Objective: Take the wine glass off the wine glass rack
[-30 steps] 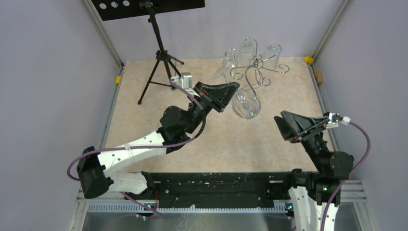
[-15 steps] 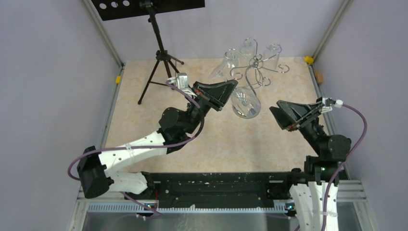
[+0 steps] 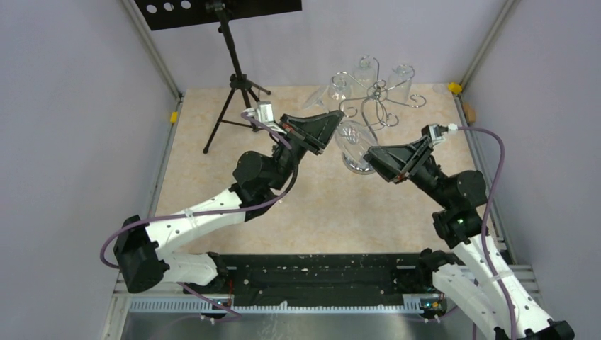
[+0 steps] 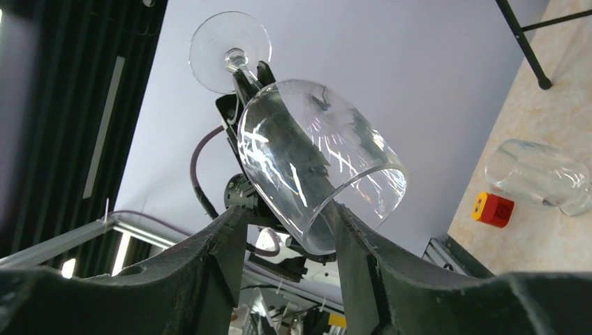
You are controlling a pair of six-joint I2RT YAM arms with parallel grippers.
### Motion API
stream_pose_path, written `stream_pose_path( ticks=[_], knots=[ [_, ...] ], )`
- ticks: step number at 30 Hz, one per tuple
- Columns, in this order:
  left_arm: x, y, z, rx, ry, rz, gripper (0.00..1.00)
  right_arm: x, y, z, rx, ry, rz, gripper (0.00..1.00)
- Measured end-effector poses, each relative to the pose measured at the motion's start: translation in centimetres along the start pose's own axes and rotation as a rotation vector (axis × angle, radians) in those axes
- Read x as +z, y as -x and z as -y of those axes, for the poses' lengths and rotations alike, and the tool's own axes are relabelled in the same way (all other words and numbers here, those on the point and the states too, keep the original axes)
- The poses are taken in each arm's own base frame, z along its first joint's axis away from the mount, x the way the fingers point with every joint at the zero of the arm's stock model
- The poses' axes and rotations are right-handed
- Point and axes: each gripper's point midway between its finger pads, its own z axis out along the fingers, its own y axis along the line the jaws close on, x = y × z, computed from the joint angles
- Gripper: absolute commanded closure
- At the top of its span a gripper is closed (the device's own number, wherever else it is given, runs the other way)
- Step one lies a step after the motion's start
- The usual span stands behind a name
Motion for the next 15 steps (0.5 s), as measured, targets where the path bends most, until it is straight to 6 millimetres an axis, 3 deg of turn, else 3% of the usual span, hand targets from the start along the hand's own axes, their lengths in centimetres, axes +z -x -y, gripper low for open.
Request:
stream_pose_path(
  ticks=[8, 15],
  knots=[
    [-0.3, 1.6, 0.1, -0.040, -0.003, 0.036, 1.00, 0.2, 0.6, -2.3, -0.068, 0.123, 0.073, 0.57],
    [-1.3, 3.5, 1.1, -0.120, -0.065, 0.108, 1.00, 0.5, -0.1, -4.0, -0.120, 0.227, 0.054, 0.61]
  ],
)
